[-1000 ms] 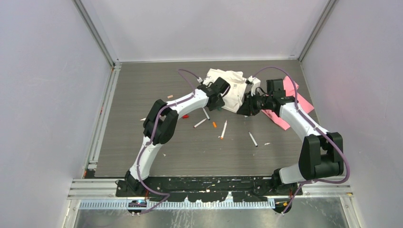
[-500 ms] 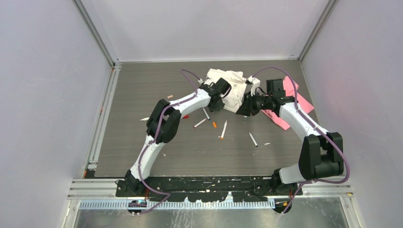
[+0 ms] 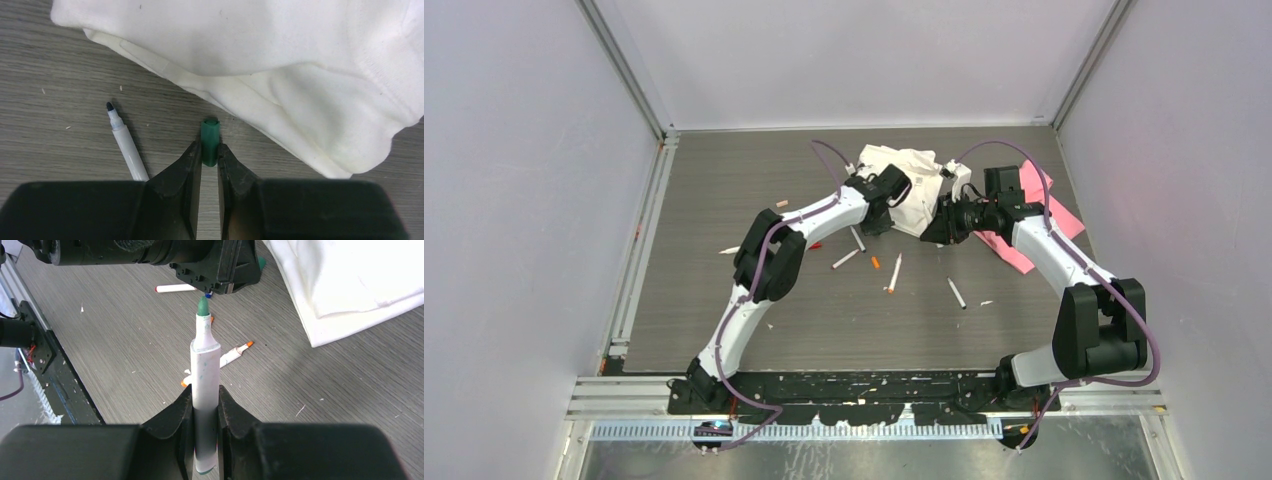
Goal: Insert the pens into the pen caps
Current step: Insert the pen cap onto the pen.
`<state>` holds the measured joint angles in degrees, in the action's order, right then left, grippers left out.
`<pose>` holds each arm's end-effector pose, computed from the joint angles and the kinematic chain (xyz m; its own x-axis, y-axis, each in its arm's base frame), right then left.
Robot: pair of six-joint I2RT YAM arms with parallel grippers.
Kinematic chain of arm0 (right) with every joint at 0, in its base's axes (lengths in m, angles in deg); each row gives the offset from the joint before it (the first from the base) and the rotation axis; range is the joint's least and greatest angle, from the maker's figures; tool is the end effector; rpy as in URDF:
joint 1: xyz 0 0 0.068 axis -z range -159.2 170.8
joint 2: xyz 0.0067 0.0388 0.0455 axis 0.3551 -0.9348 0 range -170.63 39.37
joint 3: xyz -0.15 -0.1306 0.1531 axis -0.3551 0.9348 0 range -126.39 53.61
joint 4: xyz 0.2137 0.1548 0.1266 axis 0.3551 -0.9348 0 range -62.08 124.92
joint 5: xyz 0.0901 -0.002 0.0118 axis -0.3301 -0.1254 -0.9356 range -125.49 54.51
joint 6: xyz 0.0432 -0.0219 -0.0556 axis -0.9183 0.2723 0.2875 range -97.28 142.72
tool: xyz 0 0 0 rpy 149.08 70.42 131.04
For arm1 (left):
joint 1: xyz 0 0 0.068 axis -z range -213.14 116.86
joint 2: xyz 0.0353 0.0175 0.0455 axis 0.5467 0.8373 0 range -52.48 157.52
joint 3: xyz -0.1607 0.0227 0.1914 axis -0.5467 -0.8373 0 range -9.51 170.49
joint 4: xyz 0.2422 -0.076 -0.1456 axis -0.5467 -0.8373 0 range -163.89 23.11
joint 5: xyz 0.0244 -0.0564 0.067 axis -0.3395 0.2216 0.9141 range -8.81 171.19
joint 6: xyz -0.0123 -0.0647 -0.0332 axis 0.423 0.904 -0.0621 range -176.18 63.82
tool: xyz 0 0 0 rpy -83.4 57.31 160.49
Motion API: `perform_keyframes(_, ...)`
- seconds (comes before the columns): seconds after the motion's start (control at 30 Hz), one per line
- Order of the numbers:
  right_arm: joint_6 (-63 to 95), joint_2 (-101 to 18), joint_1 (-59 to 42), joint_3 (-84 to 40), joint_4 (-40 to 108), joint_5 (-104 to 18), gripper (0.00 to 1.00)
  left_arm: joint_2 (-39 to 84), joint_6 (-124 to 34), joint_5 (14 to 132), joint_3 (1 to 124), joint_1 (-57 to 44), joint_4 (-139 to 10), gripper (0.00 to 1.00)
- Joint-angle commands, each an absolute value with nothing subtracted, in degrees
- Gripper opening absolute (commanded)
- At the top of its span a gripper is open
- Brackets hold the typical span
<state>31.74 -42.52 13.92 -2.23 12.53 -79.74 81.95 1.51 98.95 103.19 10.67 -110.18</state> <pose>0.3330 0.0835 0.1959 -0.6481 -0.1914 -0.7371 -0.6551 0.6336 0.4116 0.3922 -0.3502 0.1183 -0.8282 -0.3208 -0.4595 -0.2502 0.9454 -0.2091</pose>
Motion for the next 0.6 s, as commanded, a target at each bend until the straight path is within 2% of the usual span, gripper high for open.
perform_keyframes(0.0, 31.03, -40.17, 14.22, -4.31, 13.30, -81.53, 0.01, 81.45, -6.80, 100.99, 103.46, 10.45, -116.91, 0.17)
perform_keyframes(0.2, 30.66, -39.82, 14.25, -3.98, 13.61, -81.67, 0.01, 82.45, -10.54, 100.75, 104.20, 10.26, -119.87, 0.18)
perform_keyframes(0.37, 30.28, -40.05, 14.24, -3.96, 13.83, -82.16, 0.01, 84.39, -12.38, 98.91, 106.43, 9.34, -121.25, 0.28)
perform_keyframes(0.57, 30.18, -39.56, 14.28, -3.79, 14.00, -82.29, 0.01, 87.68, -14.15, 96.48, 109.90, 8.67, -122.69, 0.34)
